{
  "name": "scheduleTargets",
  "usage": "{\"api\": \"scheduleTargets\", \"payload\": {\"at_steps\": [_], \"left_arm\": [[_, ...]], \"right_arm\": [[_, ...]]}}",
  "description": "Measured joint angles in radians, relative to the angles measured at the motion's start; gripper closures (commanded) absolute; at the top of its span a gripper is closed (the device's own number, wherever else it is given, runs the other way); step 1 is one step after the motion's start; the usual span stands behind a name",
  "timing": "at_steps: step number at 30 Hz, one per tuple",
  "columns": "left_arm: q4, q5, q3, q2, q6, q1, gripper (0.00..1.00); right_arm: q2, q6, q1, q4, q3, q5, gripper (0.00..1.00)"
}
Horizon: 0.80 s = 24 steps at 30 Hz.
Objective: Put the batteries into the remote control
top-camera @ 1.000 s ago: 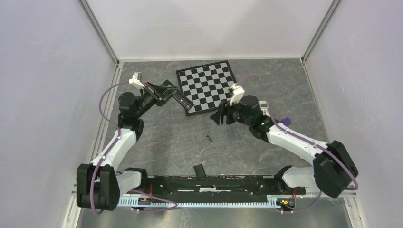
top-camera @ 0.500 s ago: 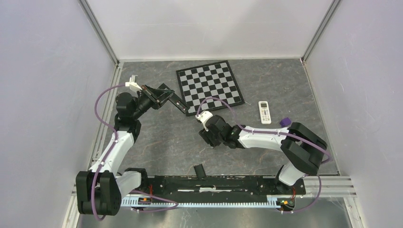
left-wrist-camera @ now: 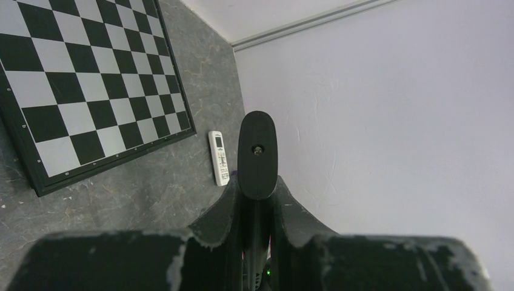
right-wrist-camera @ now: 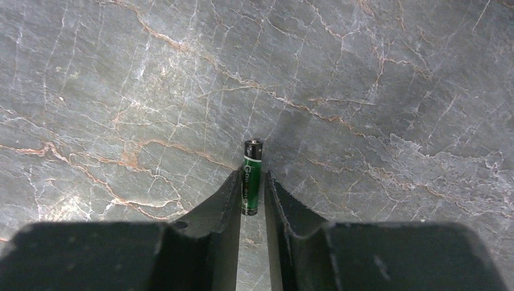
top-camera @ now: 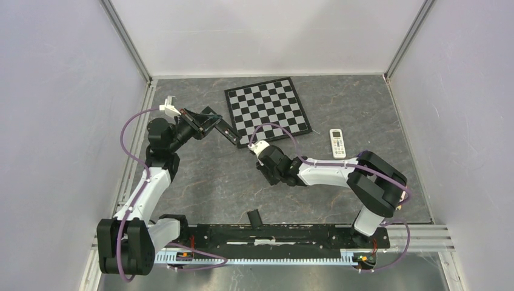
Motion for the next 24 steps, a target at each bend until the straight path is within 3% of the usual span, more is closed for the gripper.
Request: {"api": "scheduleTargets", "payload": {"at_steps": [4,11,16,24], "left_arm": [[-0.006,0.000,0.000,-0.004,0.001,0.006,0.98],[-0.014,0.004,0.000,-0.005,0.001,0.006,0.98],[-0.015,0.011,0.000,-0.005,0.002,0.006,0.98],[-0.014,0.034,0.000,-0.002,0.011,0.006,0.98]], "right_arm": [[0.000,0.023,-0.017,0.000,0.000,-0.026,0.91],[-0.004,0.022,-0.043,0.002,-0.001,-0.044,0.99],[-0.068,-0.057,-0.057,0.000,-0.007,-0.092,1.00],[-0.282,-0.198,-0.061,0.059,-0.007,-0.326,1.00]]}}
